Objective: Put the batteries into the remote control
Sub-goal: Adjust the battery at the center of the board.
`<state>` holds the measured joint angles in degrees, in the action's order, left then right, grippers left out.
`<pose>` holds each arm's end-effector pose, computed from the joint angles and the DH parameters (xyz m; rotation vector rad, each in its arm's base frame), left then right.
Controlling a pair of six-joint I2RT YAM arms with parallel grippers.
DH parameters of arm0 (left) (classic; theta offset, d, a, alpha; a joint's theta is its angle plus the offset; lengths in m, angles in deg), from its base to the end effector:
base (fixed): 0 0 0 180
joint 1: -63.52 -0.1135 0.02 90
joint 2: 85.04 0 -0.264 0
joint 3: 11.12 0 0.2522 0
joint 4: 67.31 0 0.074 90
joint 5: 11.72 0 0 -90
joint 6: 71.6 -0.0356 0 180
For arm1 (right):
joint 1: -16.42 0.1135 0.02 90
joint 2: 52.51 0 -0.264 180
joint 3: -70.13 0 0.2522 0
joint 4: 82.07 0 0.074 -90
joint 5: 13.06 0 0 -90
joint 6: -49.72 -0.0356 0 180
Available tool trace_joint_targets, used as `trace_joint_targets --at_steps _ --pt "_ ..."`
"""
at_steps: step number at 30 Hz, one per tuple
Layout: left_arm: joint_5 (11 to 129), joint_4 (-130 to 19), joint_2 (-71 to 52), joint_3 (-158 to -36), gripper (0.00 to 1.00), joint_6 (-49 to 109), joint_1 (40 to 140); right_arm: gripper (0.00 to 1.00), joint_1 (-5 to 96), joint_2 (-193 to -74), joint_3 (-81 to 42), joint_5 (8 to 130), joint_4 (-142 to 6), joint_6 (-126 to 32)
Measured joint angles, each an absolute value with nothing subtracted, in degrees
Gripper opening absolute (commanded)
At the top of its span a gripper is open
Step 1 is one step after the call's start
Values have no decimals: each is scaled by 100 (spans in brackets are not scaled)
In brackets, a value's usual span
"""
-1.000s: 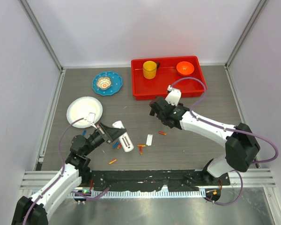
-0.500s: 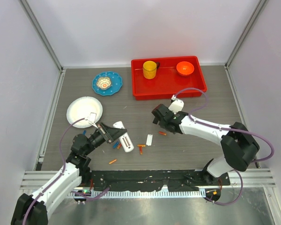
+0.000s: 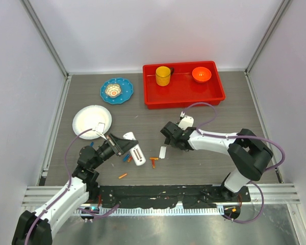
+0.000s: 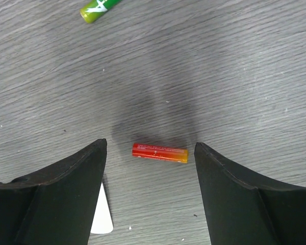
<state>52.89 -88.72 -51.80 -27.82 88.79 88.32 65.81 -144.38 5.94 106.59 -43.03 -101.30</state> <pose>0.1268 -0.0754 0.1954 -0.2725 1.7178 -1.6147 0.2044 0.2113 0.1638 0.3877 2.4656 0.0452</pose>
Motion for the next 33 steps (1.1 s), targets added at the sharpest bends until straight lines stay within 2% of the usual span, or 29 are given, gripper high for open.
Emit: trace_joint_targets --at_steps 5,26,33 --pt "5322 -8881 -5176 -2782 0 8877 8832 70 6581 -14458 644 10659 -4303 -10195" --pt "5322 -8885 -5115 -2780 0 8849 8839 65 6753 -14624 578 10904 -4163 -10263" --pt "5322 -8885 -5115 -2780 0 8844 8860 59 6852 -14816 395 11094 -3914 -10274"
